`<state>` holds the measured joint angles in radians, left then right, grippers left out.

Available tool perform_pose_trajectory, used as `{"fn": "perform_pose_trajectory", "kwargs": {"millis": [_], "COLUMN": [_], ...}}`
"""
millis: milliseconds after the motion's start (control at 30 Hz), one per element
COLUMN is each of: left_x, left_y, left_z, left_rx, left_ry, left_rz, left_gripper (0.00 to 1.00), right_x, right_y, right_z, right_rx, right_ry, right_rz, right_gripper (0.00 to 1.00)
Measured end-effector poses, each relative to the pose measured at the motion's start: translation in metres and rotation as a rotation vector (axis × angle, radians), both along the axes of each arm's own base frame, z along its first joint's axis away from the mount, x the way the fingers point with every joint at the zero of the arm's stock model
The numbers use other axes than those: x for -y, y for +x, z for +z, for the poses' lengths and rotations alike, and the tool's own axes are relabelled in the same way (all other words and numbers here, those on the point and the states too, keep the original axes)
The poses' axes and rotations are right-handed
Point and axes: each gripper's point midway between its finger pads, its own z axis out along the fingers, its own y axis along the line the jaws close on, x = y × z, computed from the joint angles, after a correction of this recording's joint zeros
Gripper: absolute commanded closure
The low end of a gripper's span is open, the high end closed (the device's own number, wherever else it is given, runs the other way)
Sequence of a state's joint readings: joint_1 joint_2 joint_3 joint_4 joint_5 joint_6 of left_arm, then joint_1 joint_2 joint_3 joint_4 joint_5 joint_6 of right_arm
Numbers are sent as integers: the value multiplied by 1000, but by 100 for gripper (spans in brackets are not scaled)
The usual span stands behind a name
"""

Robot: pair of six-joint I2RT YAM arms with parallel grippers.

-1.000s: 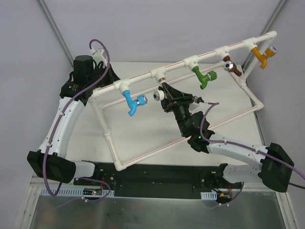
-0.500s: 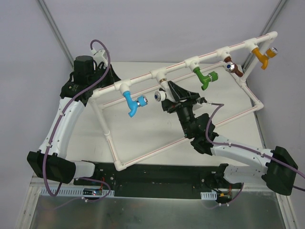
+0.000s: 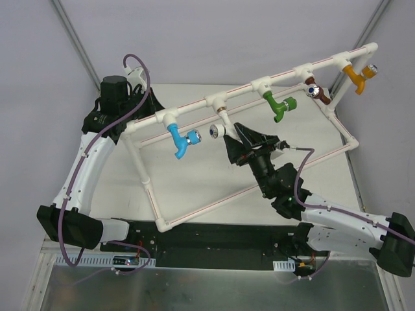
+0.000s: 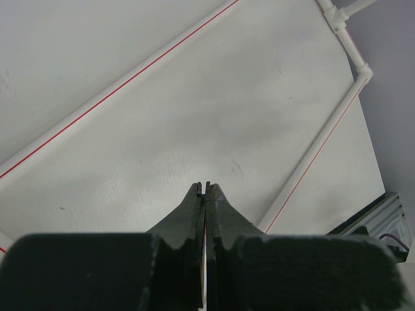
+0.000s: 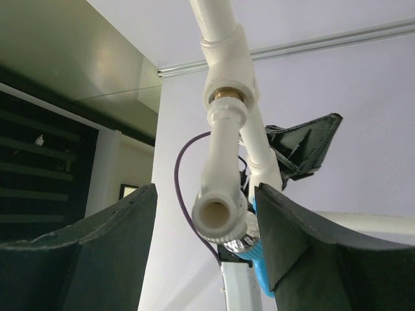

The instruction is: Install the water faucets

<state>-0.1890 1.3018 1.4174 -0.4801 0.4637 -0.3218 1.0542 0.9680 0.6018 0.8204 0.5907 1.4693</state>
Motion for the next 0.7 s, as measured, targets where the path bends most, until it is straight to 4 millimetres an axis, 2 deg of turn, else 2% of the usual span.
{"fn": "perform_pose_trajectory", "kwargs": {"millis": [167, 400, 600, 700], "left_x": [0, 0, 0, 0], "left_y": [0, 0, 0, 0], "left_z": [0, 0, 0, 0], "left_rx": [0, 0, 0, 0], "left_ry": [0, 0, 0, 0], "left_rz": [0, 0, 0, 0], "left_gripper": [100, 100, 100, 100], "right_x": [5, 23, 40, 46], "right_y": [-8, -22, -37, -45], "right_z": [-16, -30, -46, -46], "right_rx": [-18, -3, 60, 126], "right_ry": [-58, -151, -445, -631], "right_rz": [12, 5, -5, 0], "right_gripper": [32, 31, 32, 32]}}
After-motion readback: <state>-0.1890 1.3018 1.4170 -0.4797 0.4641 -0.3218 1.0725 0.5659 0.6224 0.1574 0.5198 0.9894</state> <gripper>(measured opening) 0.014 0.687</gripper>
